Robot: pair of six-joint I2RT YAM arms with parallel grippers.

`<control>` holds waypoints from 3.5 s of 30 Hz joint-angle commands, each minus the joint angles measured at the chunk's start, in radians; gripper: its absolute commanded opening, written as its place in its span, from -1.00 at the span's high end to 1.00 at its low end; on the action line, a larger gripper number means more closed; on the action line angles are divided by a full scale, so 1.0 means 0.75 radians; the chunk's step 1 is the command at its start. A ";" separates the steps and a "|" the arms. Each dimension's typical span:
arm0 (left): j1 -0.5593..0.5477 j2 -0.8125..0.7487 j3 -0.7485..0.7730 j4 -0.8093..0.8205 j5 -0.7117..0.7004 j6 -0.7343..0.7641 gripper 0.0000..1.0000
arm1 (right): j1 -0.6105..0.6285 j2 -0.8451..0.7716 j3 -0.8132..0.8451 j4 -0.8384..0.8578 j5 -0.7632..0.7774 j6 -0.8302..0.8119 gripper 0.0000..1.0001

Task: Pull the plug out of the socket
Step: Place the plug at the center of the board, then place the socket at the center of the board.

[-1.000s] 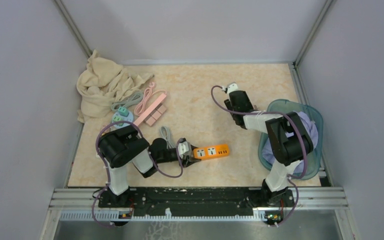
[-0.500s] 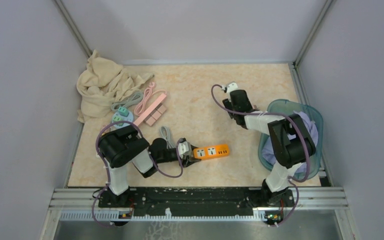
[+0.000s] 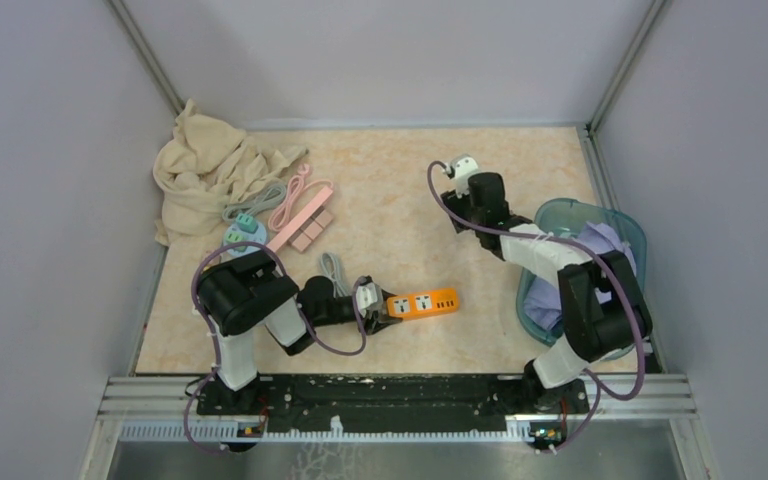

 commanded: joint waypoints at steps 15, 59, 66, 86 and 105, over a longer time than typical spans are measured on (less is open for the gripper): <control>0.011 0.019 0.001 0.059 0.028 -0.009 0.92 | -0.006 -0.321 -0.015 -0.460 -1.456 -0.557 -0.68; 0.010 0.023 -0.005 0.074 0.026 -0.011 0.92 | 0.443 -0.046 -0.104 -0.607 -1.034 -1.140 -0.23; 0.010 0.023 -0.013 0.089 0.022 -0.014 0.90 | 0.458 -0.030 -0.074 -0.613 -1.015 -1.107 0.21; 0.009 -0.500 -0.023 -0.445 -0.063 -0.094 -0.93 | 0.458 -0.025 -0.015 -0.650 -1.079 -1.040 0.75; 0.011 -1.141 0.396 -1.770 -0.538 -0.274 -0.93 | 0.298 -0.102 0.054 -0.638 -1.200 -0.879 1.00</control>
